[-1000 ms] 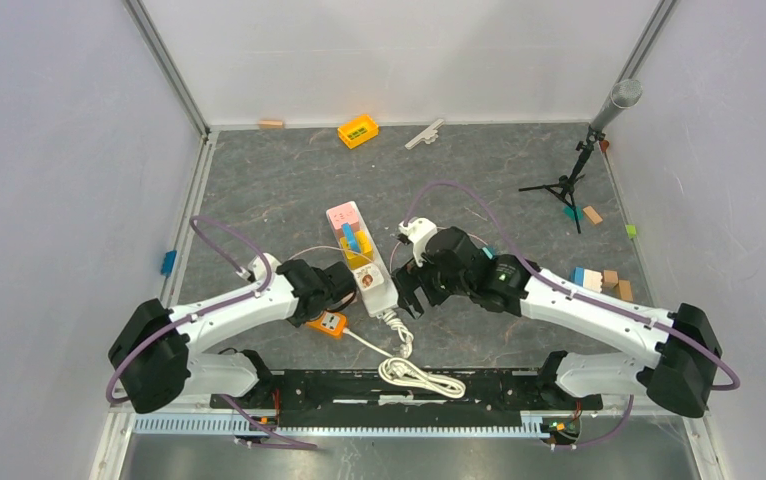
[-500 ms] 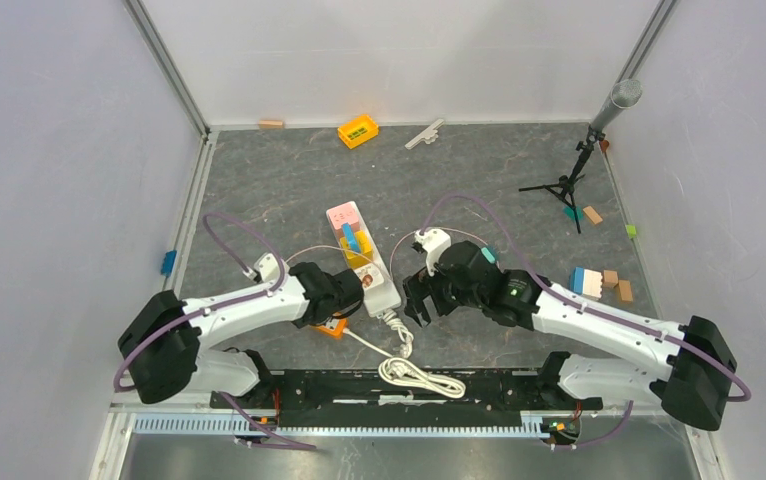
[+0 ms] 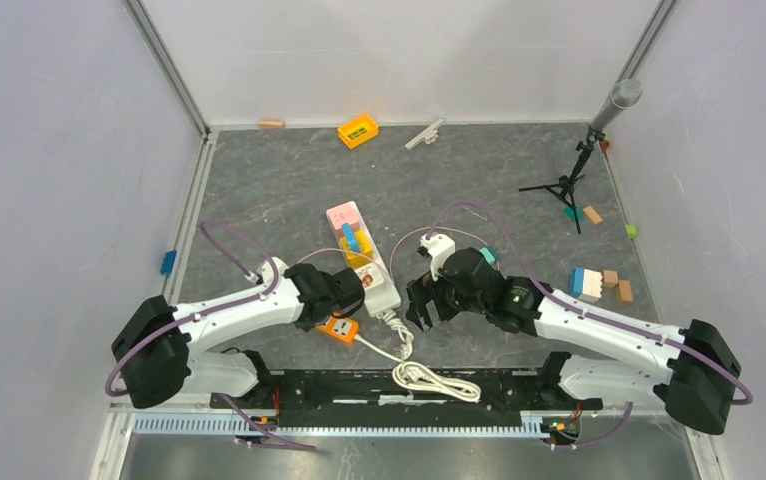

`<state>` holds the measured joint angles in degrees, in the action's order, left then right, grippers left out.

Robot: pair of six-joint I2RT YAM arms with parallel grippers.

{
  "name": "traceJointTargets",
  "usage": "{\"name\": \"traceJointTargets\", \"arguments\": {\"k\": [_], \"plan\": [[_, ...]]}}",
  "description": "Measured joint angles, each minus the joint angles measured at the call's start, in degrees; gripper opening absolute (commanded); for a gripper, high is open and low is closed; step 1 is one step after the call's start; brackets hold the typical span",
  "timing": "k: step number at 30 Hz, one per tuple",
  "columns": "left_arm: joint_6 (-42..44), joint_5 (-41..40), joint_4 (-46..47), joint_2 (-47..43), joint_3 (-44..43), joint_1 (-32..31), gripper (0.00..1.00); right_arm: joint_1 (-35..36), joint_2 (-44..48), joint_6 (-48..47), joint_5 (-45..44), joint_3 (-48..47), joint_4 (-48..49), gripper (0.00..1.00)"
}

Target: Insert the plug

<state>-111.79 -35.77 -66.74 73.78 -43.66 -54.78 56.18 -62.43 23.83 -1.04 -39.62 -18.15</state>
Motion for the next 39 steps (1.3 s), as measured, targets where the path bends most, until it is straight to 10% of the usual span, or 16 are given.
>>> {"name": "traceJointTargets", "arguments": {"k": [24,39], "plan": [[5.53,-1.92,0.48,3.30,-2.05,-1.44,0.02,9.42,-4.72,-3.34,8.31,7.65,11.19,0.89],[28.63,3.15,15.78,-5.55,1.46,13.00,0.02,17.59,-25.62,-12.17,0.55,-9.46,14.69,0.84]]}}
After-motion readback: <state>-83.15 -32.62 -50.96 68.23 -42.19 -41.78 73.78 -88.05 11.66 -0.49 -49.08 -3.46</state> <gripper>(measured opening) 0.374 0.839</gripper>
